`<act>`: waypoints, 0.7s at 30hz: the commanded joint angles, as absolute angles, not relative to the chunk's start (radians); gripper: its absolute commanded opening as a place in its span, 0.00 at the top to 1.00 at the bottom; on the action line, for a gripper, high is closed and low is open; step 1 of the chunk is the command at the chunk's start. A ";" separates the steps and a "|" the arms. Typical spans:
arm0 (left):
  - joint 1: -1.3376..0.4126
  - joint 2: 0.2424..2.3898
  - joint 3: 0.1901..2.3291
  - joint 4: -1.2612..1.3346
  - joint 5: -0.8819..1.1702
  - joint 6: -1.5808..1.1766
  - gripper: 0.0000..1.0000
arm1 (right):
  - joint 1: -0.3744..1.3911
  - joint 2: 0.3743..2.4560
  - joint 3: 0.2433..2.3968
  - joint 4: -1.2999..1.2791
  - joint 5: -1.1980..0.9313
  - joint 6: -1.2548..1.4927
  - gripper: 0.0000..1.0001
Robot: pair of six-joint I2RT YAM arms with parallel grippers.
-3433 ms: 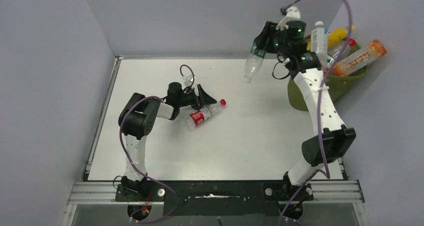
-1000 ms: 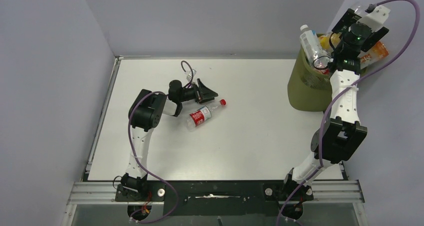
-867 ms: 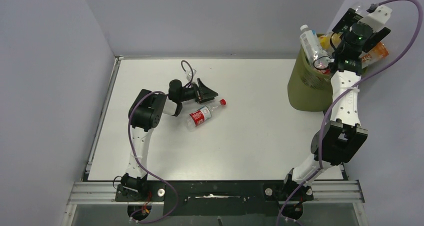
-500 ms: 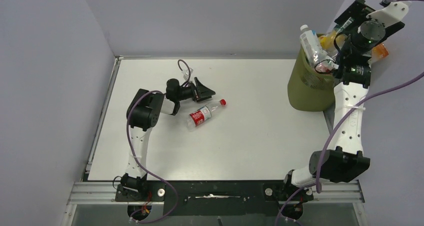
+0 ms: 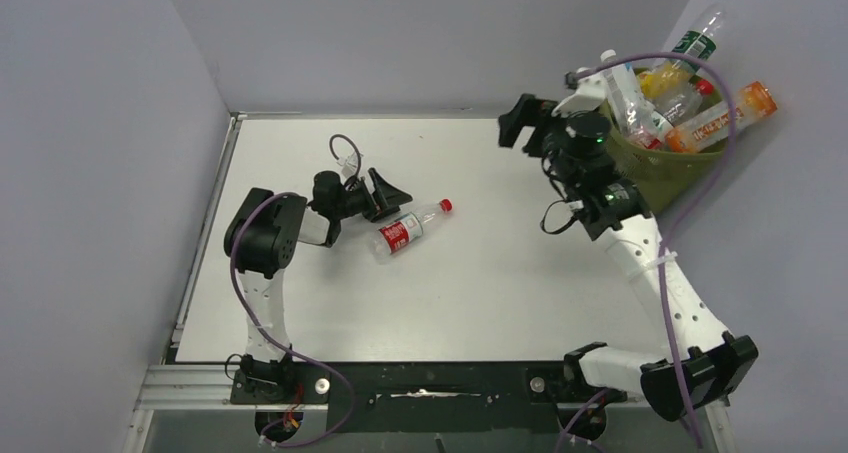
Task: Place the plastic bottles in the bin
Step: Pick up the plastic bottle at the center of the board.
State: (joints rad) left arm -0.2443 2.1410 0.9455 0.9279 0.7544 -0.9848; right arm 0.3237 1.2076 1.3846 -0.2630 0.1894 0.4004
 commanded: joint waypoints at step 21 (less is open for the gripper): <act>-0.452 1.915 0.884 0.524 0.472 -0.775 0.11 | 0.433 1.160 0.937 -0.267 0.020 0.688 0.02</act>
